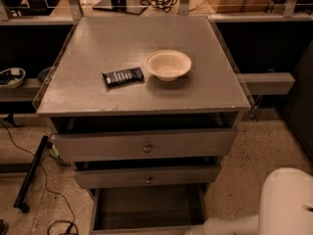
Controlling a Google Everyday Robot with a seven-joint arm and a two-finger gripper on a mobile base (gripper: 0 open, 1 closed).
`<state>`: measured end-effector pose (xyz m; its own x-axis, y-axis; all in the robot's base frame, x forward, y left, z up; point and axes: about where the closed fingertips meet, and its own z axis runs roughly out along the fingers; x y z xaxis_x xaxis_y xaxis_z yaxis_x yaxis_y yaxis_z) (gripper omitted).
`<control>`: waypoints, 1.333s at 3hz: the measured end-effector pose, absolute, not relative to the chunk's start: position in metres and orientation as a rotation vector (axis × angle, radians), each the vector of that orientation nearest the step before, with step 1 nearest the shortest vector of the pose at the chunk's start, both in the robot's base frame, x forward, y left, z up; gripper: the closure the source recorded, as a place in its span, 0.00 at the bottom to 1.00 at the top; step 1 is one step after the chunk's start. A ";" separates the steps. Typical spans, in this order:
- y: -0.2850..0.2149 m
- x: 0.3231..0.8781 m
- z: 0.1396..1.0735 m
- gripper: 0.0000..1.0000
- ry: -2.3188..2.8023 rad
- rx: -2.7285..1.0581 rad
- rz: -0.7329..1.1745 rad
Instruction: Close bottom drawer
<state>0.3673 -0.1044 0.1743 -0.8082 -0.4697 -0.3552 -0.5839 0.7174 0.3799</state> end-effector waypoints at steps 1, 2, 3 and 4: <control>-0.104 0.367 0.174 1.00 2.690 -0.838 0.712; -0.102 0.370 0.170 1.00 2.688 -0.822 0.706; -0.101 0.369 0.170 1.00 2.685 -0.818 0.703; -0.099 0.375 0.170 1.00 2.671 -0.807 0.695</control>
Offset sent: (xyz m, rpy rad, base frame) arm 0.0073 0.0067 -0.0244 -0.0085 0.0171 -0.0385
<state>0.3746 -0.0989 0.1702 -0.8100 -0.4485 -0.3779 -0.5758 0.7306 0.3671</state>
